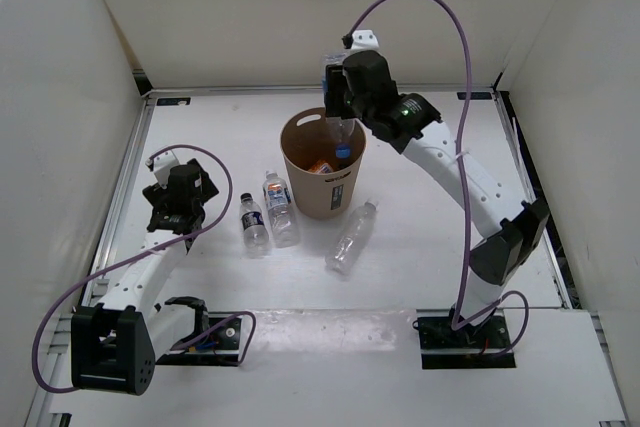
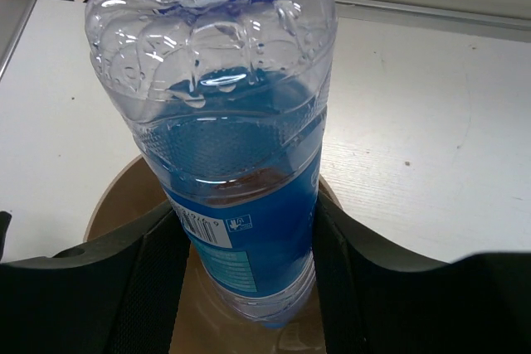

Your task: Put the plastic bottles in the bin

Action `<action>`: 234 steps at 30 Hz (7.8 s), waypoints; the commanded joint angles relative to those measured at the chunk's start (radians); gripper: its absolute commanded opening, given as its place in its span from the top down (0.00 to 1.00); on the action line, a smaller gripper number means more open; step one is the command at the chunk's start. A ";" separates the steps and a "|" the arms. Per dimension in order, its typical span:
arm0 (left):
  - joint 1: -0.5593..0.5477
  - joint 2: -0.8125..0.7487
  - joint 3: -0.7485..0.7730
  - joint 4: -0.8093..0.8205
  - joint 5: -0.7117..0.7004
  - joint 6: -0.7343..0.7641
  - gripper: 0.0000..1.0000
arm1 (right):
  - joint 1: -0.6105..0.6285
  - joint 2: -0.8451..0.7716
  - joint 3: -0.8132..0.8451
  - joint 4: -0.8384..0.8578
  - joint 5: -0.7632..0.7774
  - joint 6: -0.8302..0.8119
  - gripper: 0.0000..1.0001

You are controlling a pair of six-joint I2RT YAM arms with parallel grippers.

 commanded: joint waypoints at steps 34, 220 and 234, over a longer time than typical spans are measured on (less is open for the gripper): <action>0.007 -0.009 -0.003 0.010 0.025 0.008 0.00 | -0.615 -0.573 -0.902 0.031 -0.659 0.414 0.10; -0.746 0.224 0.942 -0.124 -0.009 0.358 0.00 | -0.612 -1.041 -1.068 -0.045 -0.683 0.099 0.10; -0.490 -0.091 0.185 -0.074 0.337 -0.075 0.00 | -0.577 -1.065 -1.099 -0.024 -0.688 0.119 0.10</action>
